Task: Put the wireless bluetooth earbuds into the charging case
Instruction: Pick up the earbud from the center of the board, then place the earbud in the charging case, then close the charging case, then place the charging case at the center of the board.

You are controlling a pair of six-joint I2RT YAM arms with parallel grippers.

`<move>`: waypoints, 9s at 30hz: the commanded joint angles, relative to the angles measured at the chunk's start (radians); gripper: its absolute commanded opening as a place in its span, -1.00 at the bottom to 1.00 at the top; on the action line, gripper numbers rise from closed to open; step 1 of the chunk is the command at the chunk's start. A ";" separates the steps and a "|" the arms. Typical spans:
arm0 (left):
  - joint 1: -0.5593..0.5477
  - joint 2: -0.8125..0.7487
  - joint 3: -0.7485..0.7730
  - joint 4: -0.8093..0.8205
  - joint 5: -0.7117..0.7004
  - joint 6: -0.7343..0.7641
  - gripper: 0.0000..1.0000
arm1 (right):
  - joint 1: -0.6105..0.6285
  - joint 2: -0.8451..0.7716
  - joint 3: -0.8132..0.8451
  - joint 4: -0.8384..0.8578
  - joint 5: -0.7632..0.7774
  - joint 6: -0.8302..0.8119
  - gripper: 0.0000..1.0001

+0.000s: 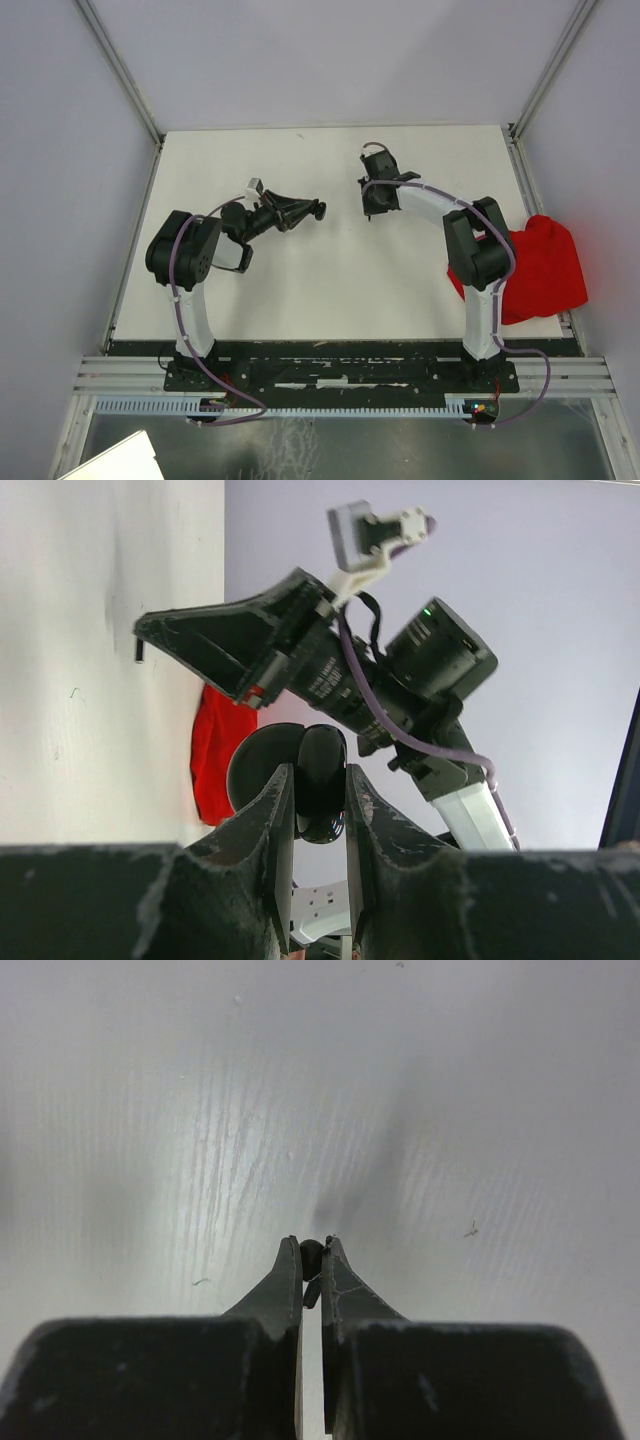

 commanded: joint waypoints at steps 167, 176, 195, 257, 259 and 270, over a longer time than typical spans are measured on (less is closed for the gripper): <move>-0.173 -0.240 0.099 -0.478 -0.462 -0.043 -0.94 | 0.148 -0.686 -0.907 0.990 0.160 -0.287 0.99; -0.250 -0.230 0.163 -0.644 -0.560 -0.076 -0.94 | 0.203 -0.530 -0.898 1.245 0.166 -0.293 0.99; -0.296 -0.209 0.122 -0.586 -0.546 -0.108 -0.94 | 0.225 -0.352 -0.804 1.355 0.268 -0.315 0.99; -0.253 -0.121 0.278 -1.025 -0.772 0.641 -0.55 | 0.108 -0.622 -0.717 0.727 0.277 -0.089 0.99; -0.254 -0.121 0.282 -1.035 -0.767 0.650 -0.49 | 0.108 -0.624 -0.716 0.726 0.276 -0.088 0.99; -0.251 -0.153 0.304 -1.094 -0.778 0.687 0.00 | 0.107 -0.627 -0.714 0.719 0.268 -0.082 0.99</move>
